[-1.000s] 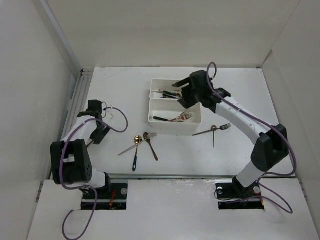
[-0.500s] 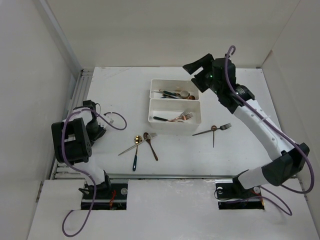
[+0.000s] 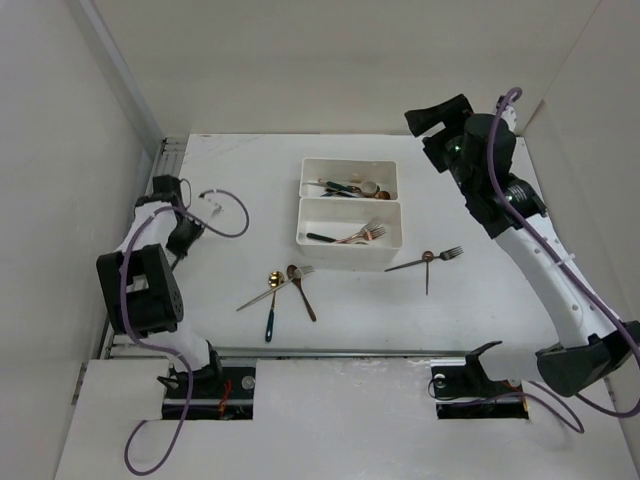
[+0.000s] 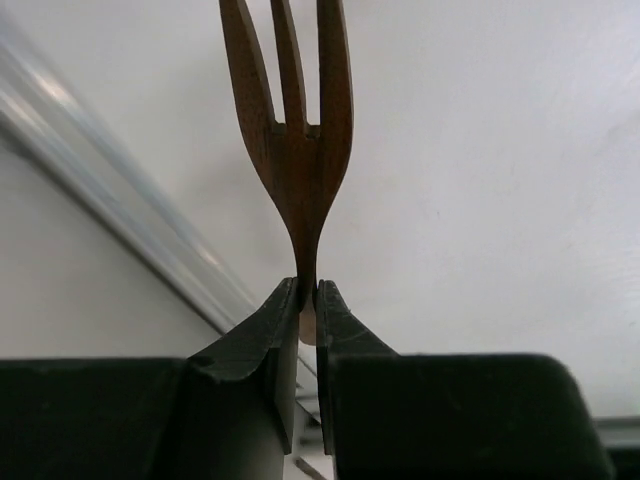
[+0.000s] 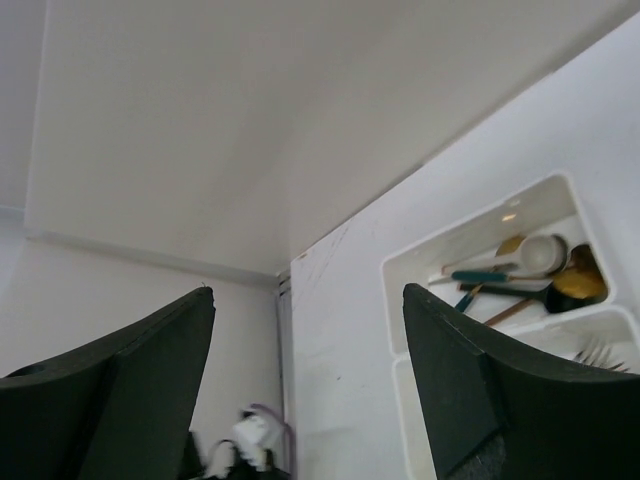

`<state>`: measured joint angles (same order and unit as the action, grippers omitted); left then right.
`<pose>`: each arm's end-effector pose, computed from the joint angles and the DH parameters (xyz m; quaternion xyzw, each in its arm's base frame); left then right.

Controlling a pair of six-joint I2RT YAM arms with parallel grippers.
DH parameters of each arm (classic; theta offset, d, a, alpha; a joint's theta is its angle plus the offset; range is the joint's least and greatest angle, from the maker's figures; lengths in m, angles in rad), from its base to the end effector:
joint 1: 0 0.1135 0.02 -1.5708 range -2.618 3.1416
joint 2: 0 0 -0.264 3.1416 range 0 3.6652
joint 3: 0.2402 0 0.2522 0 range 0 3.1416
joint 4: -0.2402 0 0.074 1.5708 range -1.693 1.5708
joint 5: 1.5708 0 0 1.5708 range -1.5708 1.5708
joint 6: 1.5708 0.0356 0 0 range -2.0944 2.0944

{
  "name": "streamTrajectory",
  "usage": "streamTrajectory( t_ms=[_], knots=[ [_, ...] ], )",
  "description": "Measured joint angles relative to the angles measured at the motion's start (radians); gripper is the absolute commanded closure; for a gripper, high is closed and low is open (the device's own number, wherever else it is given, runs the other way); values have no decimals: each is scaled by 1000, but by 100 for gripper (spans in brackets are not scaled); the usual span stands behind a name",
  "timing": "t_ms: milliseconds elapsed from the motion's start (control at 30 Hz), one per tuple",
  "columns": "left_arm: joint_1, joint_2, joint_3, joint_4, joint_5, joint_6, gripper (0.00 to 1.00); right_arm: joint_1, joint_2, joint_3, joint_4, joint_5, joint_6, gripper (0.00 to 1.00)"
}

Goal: Sort the eating utensils into containers

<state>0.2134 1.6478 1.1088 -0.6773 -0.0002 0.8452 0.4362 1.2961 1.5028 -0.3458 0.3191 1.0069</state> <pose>0.3121 0.0676 0.1997 0.3058 0.9356 0.0891 0.1521 0.2608 0.1093 0.4616 0.3098 0.6855 0.3380 0.5656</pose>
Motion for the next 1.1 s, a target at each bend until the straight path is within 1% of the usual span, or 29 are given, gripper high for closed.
streamTrajectory(
  t_ms=[33, 100, 167, 200, 300, 333, 367, 400, 433, 500, 567, 667, 800, 833, 900, 933, 967, 1000, 1033, 1067, 1100],
  knots=[
    [-13, -20, 46, 5, 22, -3, 100, -15, -3, 0, 5, 2, -23, 19],
    [-66, -45, 188, 12, 64, -21, 100, -63, -5, -3, 16, -25, -66, 18],
    [-148, -49, 336, 28, 93, -35, 100, -137, -2, -9, 15, -80, -118, 18],
    [-210, -48, 406, 44, 96, -42, 100, -183, 5, -12, 10, -121, -143, 17],
    [-441, -39, 540, 76, 101, -45, 100, -309, 51, -12, -69, -212, -205, 17],
    [-633, -3, 587, 91, 123, -44, 100, -347, 73, -13, -112, -224, -219, 17],
    [-639, -2, 587, 91, 125, -43, 100, -393, 109, -21, -190, -240, -233, 17],
    [-700, 23, 594, 82, 125, -43, 100, -415, 120, -43, -211, -240, -234, 18],
    [-746, 48, 600, 80, 124, -43, 100, -431, 120, -88, -225, -239, -233, 18],
    [-832, 114, 605, 89, 124, -42, 100, -452, 103, -200, -274, -233, -215, 21],
    [-904, 172, 584, 112, 119, -42, 100, -462, 83, -310, -312, -227, -179, 27],
    [-971, 211, 504, 156, 114, -41, 100, -463, 34, -453, -343, -229, -97, 30],
    [-996, 224, 405, 203, 101, -43, 99, -463, -34, -577, -343, -256, 9, 35],
    [-996, 224, 388, 213, 98, -43, 90, -463, -43, -599, -333, -267, 34, 35],
    [-997, 224, 356, 243, 88, -44, 76, -463, -47, -638, -319, -293, 96, 39],
    [-997, 224, 343, 254, 81, -43, 66, -463, -44, -659, -309, -309, 127, 39],
    [-998, 224, 330, 264, 72, -41, 49, -462, -37, -677, -300, -328, 161, 40],
    [-999, 224, 322, 287, 50, -35, 43, -461, -27, -688, -295, -343, 190, 40],
    [-998, 223, 322, 311, 37, -38, 33, -457, -15, -695, -290, -356, 222, 41],
    [-997, 221, 322, 325, 30, -46, 32, -446, -2, -698, -286, -363, 250, 43],
    [-998, 221, 323, 338, 16, -58, 28, -431, 11, -698, -279, -365, 279, 43]
  ],
)
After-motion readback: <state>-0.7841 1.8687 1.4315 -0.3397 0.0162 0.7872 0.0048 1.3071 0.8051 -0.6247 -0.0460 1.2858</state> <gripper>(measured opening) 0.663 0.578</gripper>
